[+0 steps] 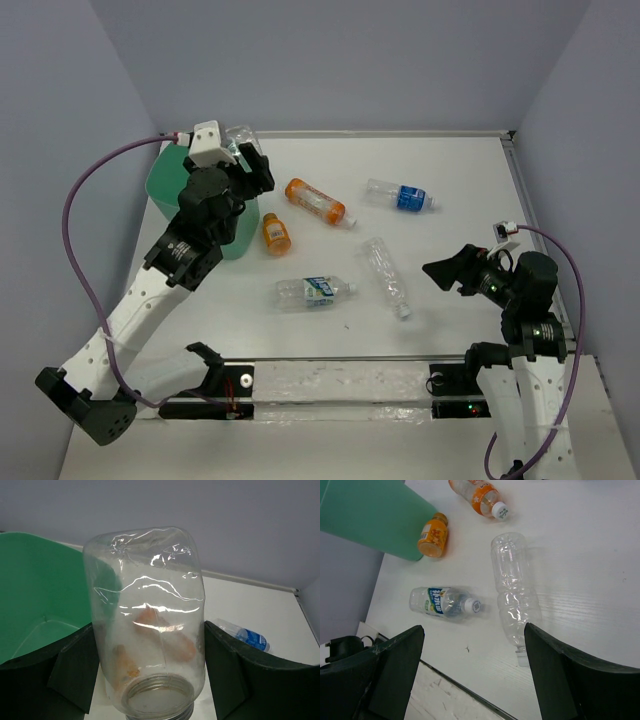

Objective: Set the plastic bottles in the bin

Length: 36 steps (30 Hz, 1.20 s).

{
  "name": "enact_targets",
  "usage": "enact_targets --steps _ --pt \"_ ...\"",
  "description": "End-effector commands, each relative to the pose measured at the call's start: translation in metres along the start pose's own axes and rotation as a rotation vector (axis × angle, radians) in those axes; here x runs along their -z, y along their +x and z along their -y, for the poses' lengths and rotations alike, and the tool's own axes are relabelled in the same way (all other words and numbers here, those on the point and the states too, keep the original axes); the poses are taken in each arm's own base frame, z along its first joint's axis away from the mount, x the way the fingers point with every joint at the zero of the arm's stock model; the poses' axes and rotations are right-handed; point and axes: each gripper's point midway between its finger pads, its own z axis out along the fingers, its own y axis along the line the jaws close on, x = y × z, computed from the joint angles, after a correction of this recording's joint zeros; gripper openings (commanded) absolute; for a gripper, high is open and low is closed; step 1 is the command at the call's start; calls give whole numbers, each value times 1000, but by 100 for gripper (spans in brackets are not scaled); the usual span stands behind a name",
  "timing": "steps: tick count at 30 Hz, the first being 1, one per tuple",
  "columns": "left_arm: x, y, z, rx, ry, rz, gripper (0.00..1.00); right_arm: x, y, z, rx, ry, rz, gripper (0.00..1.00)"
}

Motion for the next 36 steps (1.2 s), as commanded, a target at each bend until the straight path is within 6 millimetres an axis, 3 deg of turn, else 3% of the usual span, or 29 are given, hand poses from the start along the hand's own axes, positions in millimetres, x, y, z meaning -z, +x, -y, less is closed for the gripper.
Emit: enact_targets --steps 1,5,8,14,18,22,26,29,31,32,33,35,36 --pt "-11 -50 -16 30 -43 117 59 -1 -5 -3 22 -21 24 86" --pt "-24 -56 -35 27 -111 146 59 -4 -5 -2 22 -24 9 86" --pt "-40 -61 -70 48 -219 179 59 -3 -5 -3 25 -28 14 86" --pt "-66 -62 -104 58 -334 201 59 -2 -4 -4 26 -34 16 86" --pt "-72 -58 -121 43 -411 215 63 -3 -4 -2 22 -28 8 86" --pt "-76 -36 -141 26 -489 194 75 -6 -4 2 12 -11 -3 86" --pt "-78 -24 -145 8 -495 158 99 -10 -3 5 8 6 -24 85" --pt "-77 -25 -137 13 -446 148 99 -18 -2 9 4 30 -37 86" --pt "-74 -30 -128 22 -397 148 99 -28 7 9 10 47 -72 87" --pt "-72 -34 -120 24 -357 148 99 -39 22 1 20 22 -137 88" --pt "-69 -39 -119 28 -353 159 99 -44 20 11 12 69 -124 89" --pt "-65 -44 -108 46 -299 150 99 -57 31 5 78 101 -155 92" --pt "-57 -51 -102 54 -271 153 99 -64 39 12 94 146 -190 93"
